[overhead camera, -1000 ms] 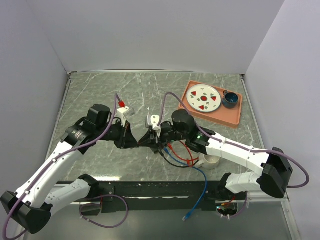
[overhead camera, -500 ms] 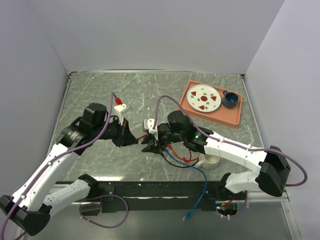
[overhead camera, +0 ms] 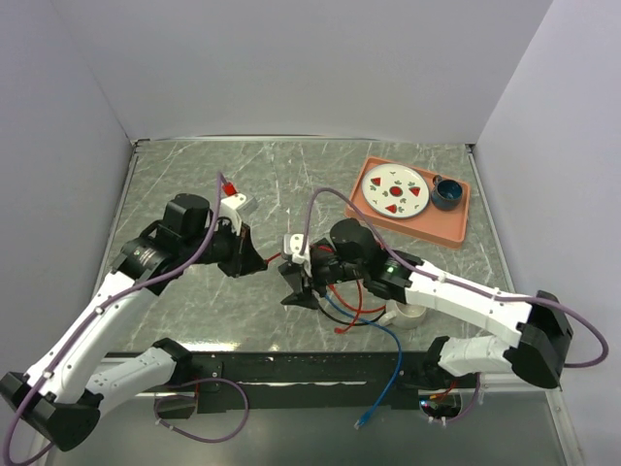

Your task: Insert the plug into the switch port

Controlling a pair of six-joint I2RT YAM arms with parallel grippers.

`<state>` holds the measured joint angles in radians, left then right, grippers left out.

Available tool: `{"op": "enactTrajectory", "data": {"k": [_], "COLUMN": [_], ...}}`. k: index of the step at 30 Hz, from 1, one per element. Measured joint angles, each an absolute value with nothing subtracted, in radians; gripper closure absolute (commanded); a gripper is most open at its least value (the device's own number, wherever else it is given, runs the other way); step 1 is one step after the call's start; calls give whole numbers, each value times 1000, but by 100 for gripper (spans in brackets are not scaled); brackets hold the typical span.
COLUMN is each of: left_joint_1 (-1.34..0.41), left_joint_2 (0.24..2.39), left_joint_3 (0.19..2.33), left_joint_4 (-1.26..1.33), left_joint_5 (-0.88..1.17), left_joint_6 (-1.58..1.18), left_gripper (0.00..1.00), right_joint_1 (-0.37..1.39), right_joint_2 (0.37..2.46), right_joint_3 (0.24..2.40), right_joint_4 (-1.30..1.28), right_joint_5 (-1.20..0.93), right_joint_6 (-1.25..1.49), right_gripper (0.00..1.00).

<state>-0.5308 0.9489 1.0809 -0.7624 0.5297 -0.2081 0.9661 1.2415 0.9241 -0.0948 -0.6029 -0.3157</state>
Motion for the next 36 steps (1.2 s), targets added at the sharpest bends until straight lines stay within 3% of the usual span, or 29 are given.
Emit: {"op": "enactTrajectory", "data": {"k": [7,21,36], "left_joint_1": [-532,-577,-607], "left_joint_2": [1032,1006,1033], "left_joint_3": [1081,1081,1081], "left_joint_4": [-791,-783,-794], "left_joint_5": [490,542,481], "left_joint_6": [-208,-227,-235], "left_gripper": [97,96,94], "right_joint_1": [971,973,973], "right_joint_2": [1088,1212,1141], "right_joint_3": [868,857,857], "right_joint_4": [-42,-1,23], "right_joint_5": [-617,-498,-585], "right_joint_6": [-308,-355,-361], "right_gripper": [13,13,13]}}
